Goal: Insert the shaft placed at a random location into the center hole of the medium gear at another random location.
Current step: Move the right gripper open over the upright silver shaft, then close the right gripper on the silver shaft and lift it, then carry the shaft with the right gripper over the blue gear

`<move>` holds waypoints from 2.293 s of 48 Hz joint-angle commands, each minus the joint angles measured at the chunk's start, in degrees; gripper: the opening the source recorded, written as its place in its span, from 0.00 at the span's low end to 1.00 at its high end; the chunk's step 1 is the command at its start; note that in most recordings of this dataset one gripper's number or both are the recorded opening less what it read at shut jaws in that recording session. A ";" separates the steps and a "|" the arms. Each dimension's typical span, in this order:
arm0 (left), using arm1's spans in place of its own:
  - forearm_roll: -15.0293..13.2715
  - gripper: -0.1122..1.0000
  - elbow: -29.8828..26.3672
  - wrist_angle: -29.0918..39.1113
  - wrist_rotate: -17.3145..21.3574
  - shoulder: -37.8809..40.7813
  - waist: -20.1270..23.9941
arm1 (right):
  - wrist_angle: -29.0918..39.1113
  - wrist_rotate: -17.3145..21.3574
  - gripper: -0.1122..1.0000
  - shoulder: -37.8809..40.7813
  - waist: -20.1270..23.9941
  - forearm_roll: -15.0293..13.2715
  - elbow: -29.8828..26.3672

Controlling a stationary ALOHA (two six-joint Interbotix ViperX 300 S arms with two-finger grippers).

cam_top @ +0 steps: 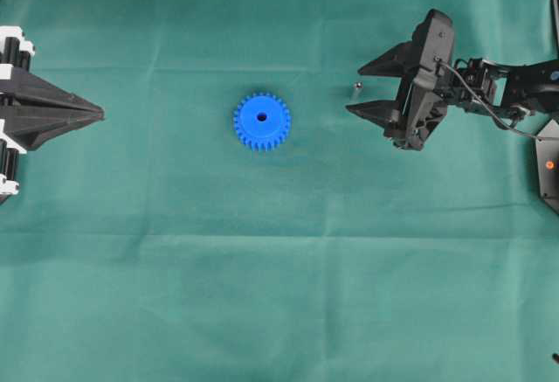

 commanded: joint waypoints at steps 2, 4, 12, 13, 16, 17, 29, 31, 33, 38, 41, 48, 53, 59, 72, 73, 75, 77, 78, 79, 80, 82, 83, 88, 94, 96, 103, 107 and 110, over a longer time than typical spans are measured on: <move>0.18 0.10 -1.41 -0.18 -0.09 0.44 -0.09 | -0.88 0.62 0.75 -0.09 -0.35 0.97 -1.14; 0.18 0.10 -1.32 -0.18 -0.09 0.44 -0.09 | -0.88 0.62 0.73 0.00 -0.44 1.23 -1.14; 0.18 0.10 -1.41 -0.18 -0.09 0.44 -0.09 | -0.97 0.53 0.45 0.62 -0.79 1.93 -1.14; 0.18 0.10 -1.41 -0.26 -0.09 0.44 -0.09 | -1.05 0.53 0.40 0.62 -0.88 1.93 -1.14; 0.18 0.10 -1.41 -0.18 -0.18 0.44 -0.09 | -1.23 0.53 0.26 0.62 -0.88 1.93 -1.14; 0.18 0.10 -1.41 -0.18 -0.09 0.44 -0.09 | -1.32 0.53 0.23 0.62 -0.88 1.93 -1.14; 0.18 0.10 -1.41 -0.18 -0.18 0.44 -0.09 | -1.93 0.53 0.22 0.44 -0.88 1.93 -1.23; 0.18 0.10 -1.41 -0.18 -0.09 0.44 -0.09 | -1.67 0.53 0.22 0.18 -0.88 1.93 -1.32; 0.18 0.10 -1.41 -0.18 -0.09 0.44 -0.09 | -1.14 0.62 0.22 -0.62 -0.88 2.02 -1.58; 0.18 0.10 -1.41 -0.18 -0.18 0.44 -0.09 | 1.58 0.53 0.22 -2.99 -0.97 1.93 -2.46; 0.18 0.10 -1.41 -0.18 -0.18 0.44 -0.09 | 4.13 0.44 0.22 -4.66 -0.88 1.93 -3.25; 0.18 0.10 -1.41 -0.18 -0.18 0.44 -0.09 | 11.16 0.35 0.22 -8.79 -0.88 1.76 -5.27; 0.18 0.10 -1.41 -0.18 -0.18 0.44 -0.09 | 16.35 0.26 0.22 -11.60 -0.97 1.49 -6.77; 0.18 0.10 -1.41 -0.18 -0.18 0.44 -0.09 | 18.37 0.26 0.22 -13.36 -0.97 1.23 -7.12; 0.18 0.10 -1.41 -0.18 -0.18 0.44 -0.09 | 17.75 0.35 0.22 -13.27 -0.88 1.23 -7.12; 0.18 0.10 -1.41 -0.18 -0.18 0.44 -0.09 | 17.67 0.35 0.22 -13.27 -0.79 1.32 -7.21; 0.18 0.10 -1.41 -0.18 -0.18 0.44 -0.09 | 17.58 0.35 0.22 -13.01 -0.70 1.23 -7.38; 0.18 0.10 -1.41 -0.18 -0.18 0.44 -0.09 | 17.31 0.35 0.22 -12.83 -0.53 1.32 -7.56; 0.18 0.10 -1.41 -0.18 -0.18 0.44 -0.09 | 17.23 0.35 0.22 -12.66 -0.44 1.32 -7.65; 0.18 0.10 -1.41 -0.18 -0.18 0.44 -0.09 | 17.05 0.35 0.22 -12.57 -0.26 1.32 -7.91; 0.18 0.10 -1.41 -0.18 -0.18 0.44 -0.09 | 16.96 0.35 0.22 -12.30 -0.09 1.23 -8.09; 0.18 0.10 -1.41 -0.26 -0.18 0.44 -0.09 | 16.44 0.35 0.22 -11.60 0.44 1.32 -8.70; 0.18 0.10 -1.41 -0.18 -0.18 0.44 -0.09 | 16.26 0.35 0.22 -11.25 0.70 1.32 -9.05; 0.18 0.10 -1.41 -0.18 -0.18 0.44 -0.09 | 15.91 0.35 0.22 -9.14 1.93 1.32 -11.16; 0.18 0.10 -1.41 -0.18 -0.18 0.44 -0.09 | 15.91 0.35 0.22 -5.62 3.43 1.23 -15.12; 0.18 0.10 -1.41 -0.18 -0.18 0.44 -0.09 | 15.91 0.35 0.22 -4.39 3.87 1.23 -16.52; 0.18 0.10 -1.41 -0.18 -0.18 0.44 -0.09 | 16.00 0.18 0.22 -0.44 5.63 0.97 -21.80; 0.18 0.10 -1.41 -0.18 -0.18 0.44 -0.09 | 16.26 0.18 0.22 1.58 6.33 0.62 -24.43; 0.18 0.10 -1.41 -0.18 -0.18 0.44 -0.09 | 16.35 0.18 0.22 2.99 6.77 0.35 -26.02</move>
